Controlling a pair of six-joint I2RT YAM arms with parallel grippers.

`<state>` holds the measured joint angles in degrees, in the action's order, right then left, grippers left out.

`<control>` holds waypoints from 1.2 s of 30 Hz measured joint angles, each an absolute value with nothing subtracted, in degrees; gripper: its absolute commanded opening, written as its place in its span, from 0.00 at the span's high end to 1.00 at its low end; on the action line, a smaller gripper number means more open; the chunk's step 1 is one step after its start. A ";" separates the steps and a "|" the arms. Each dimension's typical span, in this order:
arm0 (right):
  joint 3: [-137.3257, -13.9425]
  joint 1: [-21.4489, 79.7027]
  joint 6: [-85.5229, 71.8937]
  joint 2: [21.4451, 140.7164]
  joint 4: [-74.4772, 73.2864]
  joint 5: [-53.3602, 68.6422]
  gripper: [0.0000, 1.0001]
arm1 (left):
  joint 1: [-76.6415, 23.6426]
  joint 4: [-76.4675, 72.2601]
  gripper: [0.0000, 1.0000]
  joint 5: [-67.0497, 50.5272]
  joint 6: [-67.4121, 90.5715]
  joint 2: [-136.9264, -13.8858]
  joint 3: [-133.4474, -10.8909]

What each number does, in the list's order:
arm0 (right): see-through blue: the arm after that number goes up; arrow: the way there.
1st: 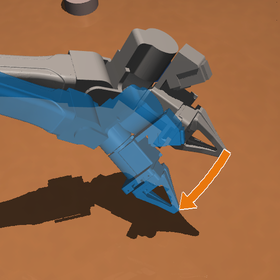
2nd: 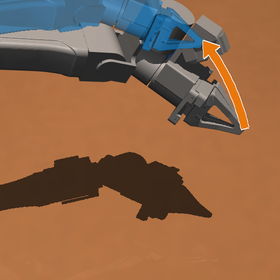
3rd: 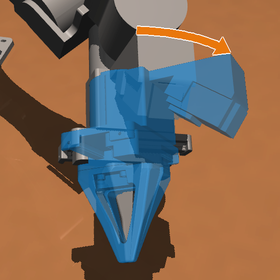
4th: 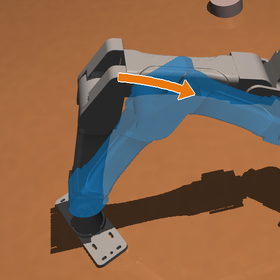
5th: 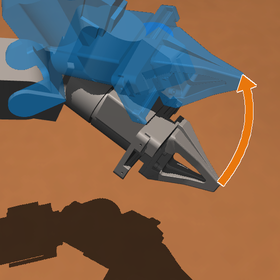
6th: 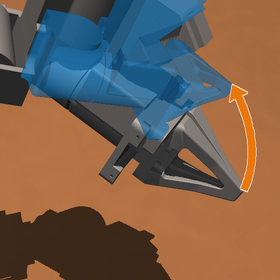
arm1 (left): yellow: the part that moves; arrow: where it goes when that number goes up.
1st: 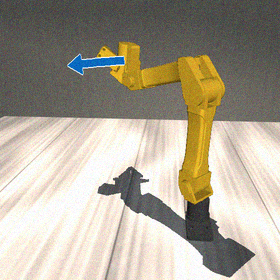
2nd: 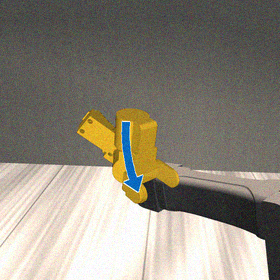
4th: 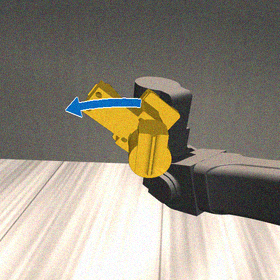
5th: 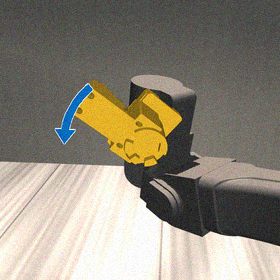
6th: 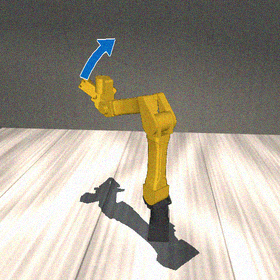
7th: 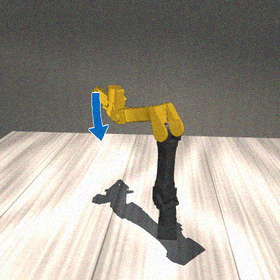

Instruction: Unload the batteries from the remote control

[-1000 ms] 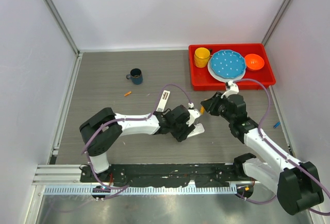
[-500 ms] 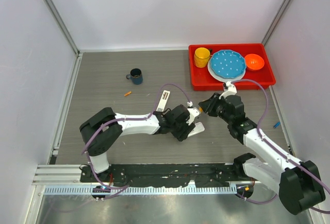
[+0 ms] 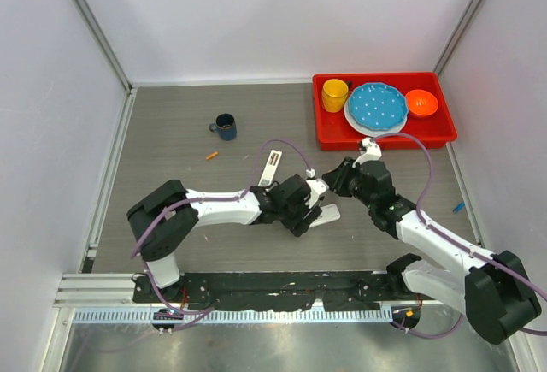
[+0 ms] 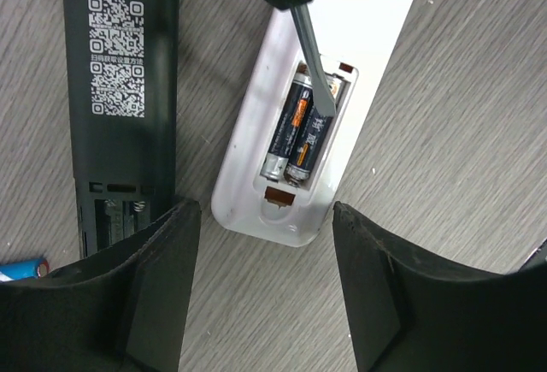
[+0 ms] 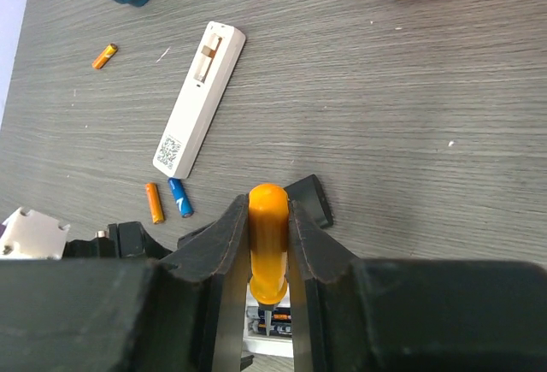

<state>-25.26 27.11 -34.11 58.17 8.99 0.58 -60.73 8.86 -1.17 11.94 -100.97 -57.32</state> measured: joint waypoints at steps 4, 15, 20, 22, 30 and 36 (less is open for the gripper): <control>-25.26 27.70 -33.91 58.59 9.04 -1.06 0.98 | -60.73 8.82 0.40 -1.80 11.86 -100.82 -57.10; -25.26 30.30 -32.23 58.65 8.75 -5.65 0.99 | -63.37 8.86 0.41 -3.81 11.31 -100.82 -57.10; -25.26 30.70 -31.03 58.65 8.08 -6.87 0.99 | -63.70 8.80 0.34 -3.73 11.35 -100.82 -57.10; -25.26 30.70 -30.48 58.65 7.94 -7.20 0.99 | -63.79 8.73 0.33 -3.11 11.53 -100.82 -57.12; -25.26 30.72 -29.02 58.41 7.70 -7.35 0.99 | -64.10 8.82 0.45 0.91 11.86 -101.12 -57.30; -25.04 30.85 -28.03 58.39 8.73 -6.96 0.99 | -64.12 9.23 0.54 1.74 11.90 -101.41 -57.69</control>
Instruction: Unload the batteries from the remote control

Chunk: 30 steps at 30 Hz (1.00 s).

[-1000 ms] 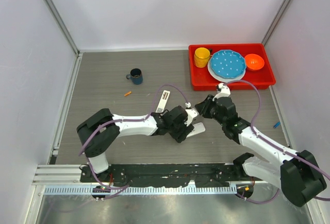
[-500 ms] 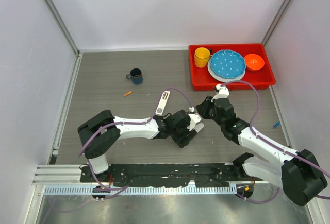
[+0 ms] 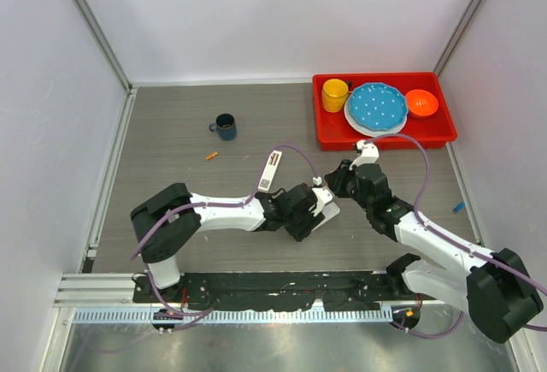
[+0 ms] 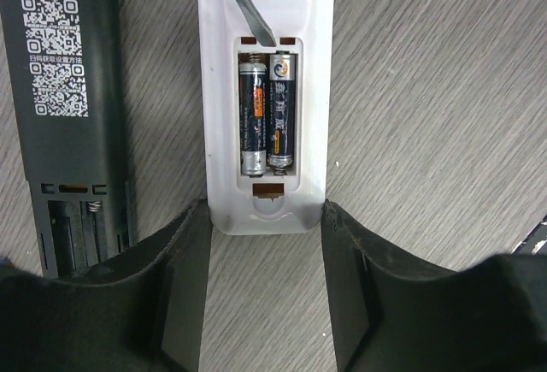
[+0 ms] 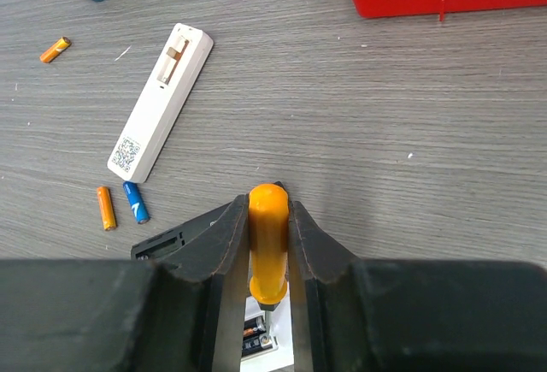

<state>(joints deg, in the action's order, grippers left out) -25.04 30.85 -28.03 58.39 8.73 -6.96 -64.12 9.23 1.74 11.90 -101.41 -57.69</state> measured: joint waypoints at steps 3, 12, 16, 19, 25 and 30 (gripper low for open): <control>-24.40 31.03 -27.70 58.41 9.91 -7.01 0.98 | -64.12 9.23 0.55 1.76 11.86 -101.41 -57.69; -23.77 31.53 -27.73 60.80 13.91 -7.27 0.99 | -64.12 9.26 0.57 1.69 11.99 -101.41 -57.69; -23.75 32.01 -27.66 61.28 14.61 -8.19 0.98 | -64.12 9.30 0.58 1.72 12.03 -101.41 -57.69; -23.73 32.34 -27.66 61.49 14.92 -8.99 0.98 | -64.12 9.32 0.59 1.72 12.08 -101.41 -57.71; -23.44 32.71 -27.66 60.82 14.87 -9.87 0.99 | -64.12 9.34 0.60 1.69 11.92 -101.41 -57.71; -22.46 32.95 -27.64 57.80 14.09 -10.76 0.98 | -64.31 9.37 0.61 1.85 11.29 -101.41 -57.71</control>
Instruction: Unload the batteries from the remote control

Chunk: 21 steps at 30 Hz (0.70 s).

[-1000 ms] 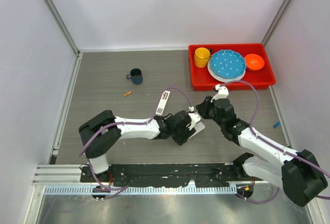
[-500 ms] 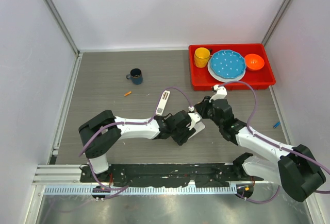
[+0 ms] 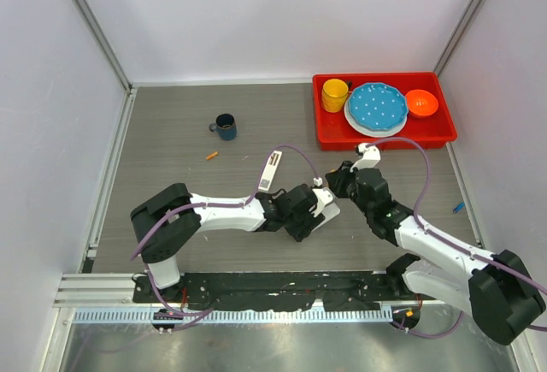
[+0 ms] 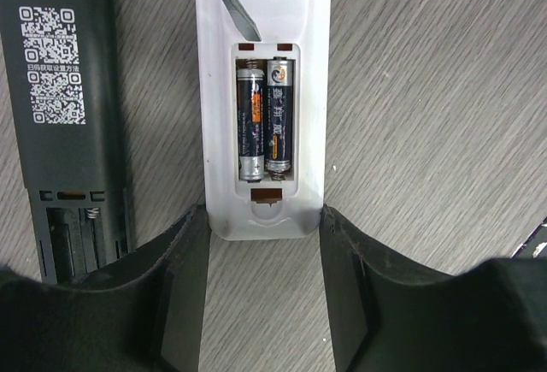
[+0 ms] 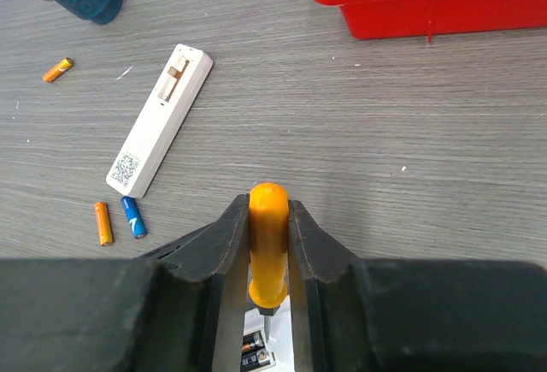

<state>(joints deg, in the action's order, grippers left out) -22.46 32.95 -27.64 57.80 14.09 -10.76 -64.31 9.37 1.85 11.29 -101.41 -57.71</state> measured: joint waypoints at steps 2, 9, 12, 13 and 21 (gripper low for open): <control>-22.20 32.95 -27.55 56.58 13.82 -10.92 0.99 | -64.36 9.37 0.61 1.87 11.25 -101.41 -57.71; -21.93 32.95 -27.70 56.64 14.17 -10.83 0.98 | -64.38 9.54 0.61 1.89 11.35 -101.41 -57.71; -21.91 32.95 -28.03 57.91 15.44 -10.70 0.99 | -64.34 9.58 0.60 1.91 11.64 -101.41 -57.71; -21.89 32.95 -28.32 58.50 15.88 -10.55 0.99 | -64.31 9.61 0.59 1.91 11.73 -101.41 -57.74; -21.89 32.95 -29.06 59.77 16.75 -10.22 0.99 | -64.27 9.63 0.53 1.91 11.86 -101.38 -57.74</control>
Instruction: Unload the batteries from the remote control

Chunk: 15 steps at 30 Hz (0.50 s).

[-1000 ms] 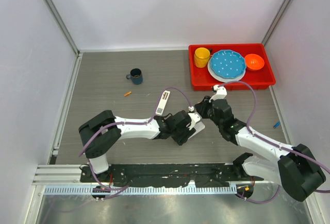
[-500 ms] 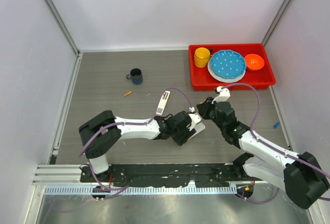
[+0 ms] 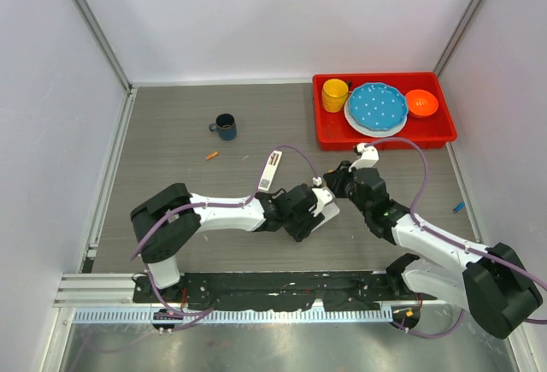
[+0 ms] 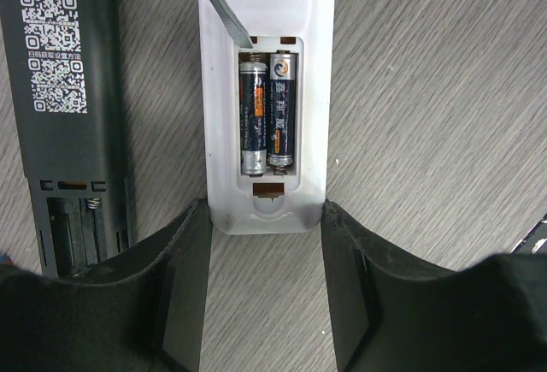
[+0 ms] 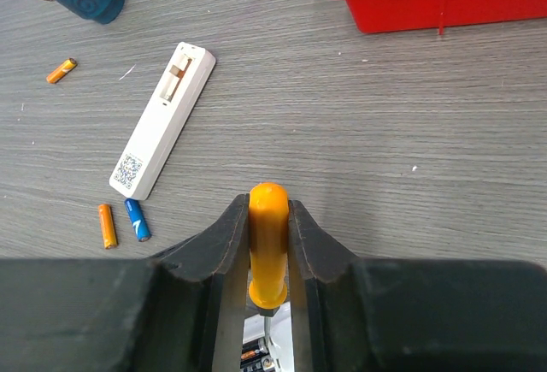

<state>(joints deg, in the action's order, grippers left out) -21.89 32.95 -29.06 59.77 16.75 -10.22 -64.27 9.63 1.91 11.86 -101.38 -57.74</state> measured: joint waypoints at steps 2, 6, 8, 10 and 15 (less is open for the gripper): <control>-21.85 32.95 -29.12 59.77 16.84 -10.20 0.99 | -64.27 9.61 0.53 1.89 11.88 -101.30 -57.69; -21.47 33.12 -29.82 60.03 17.93 -9.54 0.99 | -64.27 8.71 0.44 1.89 12.01 -100.64 -56.69; -21.17 33.50 -30.35 60.14 18.57 -8.91 0.99 | -64.29 7.94 0.39 1.91 12.05 -99.85 -55.57; -20.86 34.22 -30.79 60.14 18.90 -7.79 0.99 | -64.25 7.07 0.36 1.87 12.62 -98.67 -54.06; -20.64 35.27 -32.03 60.01 19.35 -5.48 0.99 | -63.42 4.32 0.30 1.91 14.63 -94.83 -49.30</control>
